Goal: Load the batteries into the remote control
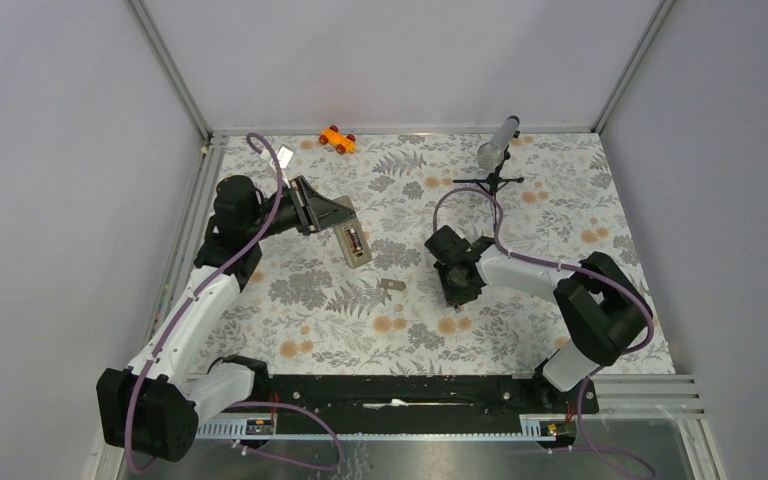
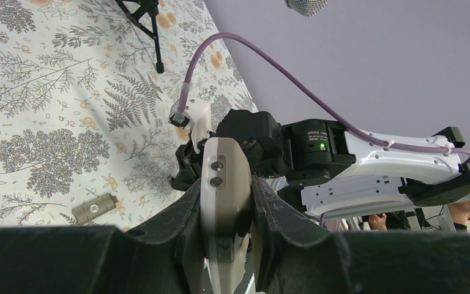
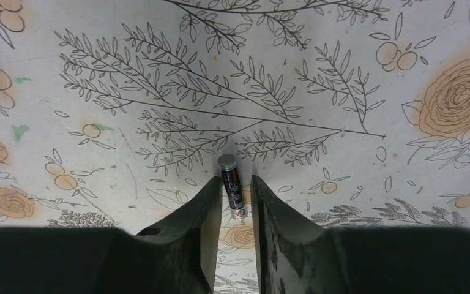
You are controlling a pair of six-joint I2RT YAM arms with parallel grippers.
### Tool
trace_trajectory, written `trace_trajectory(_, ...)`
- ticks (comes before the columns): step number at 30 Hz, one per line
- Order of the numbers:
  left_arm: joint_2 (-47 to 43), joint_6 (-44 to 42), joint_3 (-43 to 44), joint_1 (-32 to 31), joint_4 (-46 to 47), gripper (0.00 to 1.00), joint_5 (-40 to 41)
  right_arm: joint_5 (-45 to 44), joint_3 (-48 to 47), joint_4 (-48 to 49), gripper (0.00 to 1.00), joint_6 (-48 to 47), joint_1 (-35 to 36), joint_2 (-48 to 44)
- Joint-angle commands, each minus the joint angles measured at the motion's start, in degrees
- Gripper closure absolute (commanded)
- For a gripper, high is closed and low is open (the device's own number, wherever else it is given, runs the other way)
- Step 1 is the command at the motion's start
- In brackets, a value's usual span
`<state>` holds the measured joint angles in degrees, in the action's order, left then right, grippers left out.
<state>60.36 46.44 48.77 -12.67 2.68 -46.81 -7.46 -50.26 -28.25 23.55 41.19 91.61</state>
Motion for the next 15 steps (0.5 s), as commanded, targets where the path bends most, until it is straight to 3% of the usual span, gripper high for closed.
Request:
trace_trajectory(1,-1.01,-0.91,2.05,0.45,3.97,1.0,-1.64,-4.62,-3.02,-6.03,0.7,-0.01,1.25,2.71)
trace_trajectory(9,-0.95,-0.86,1.35,0.54,4.86,1.0,-1.84,-7.44,-3.01,-6.16,0.89,1.19,2.58,2.86)
trace_trajectory(15,-3.28,0.1,0.36,0.54,7.06,1.0,1.85,-12.19,-1.65,-2.74,0.91,4.87,2.56,-5.36)
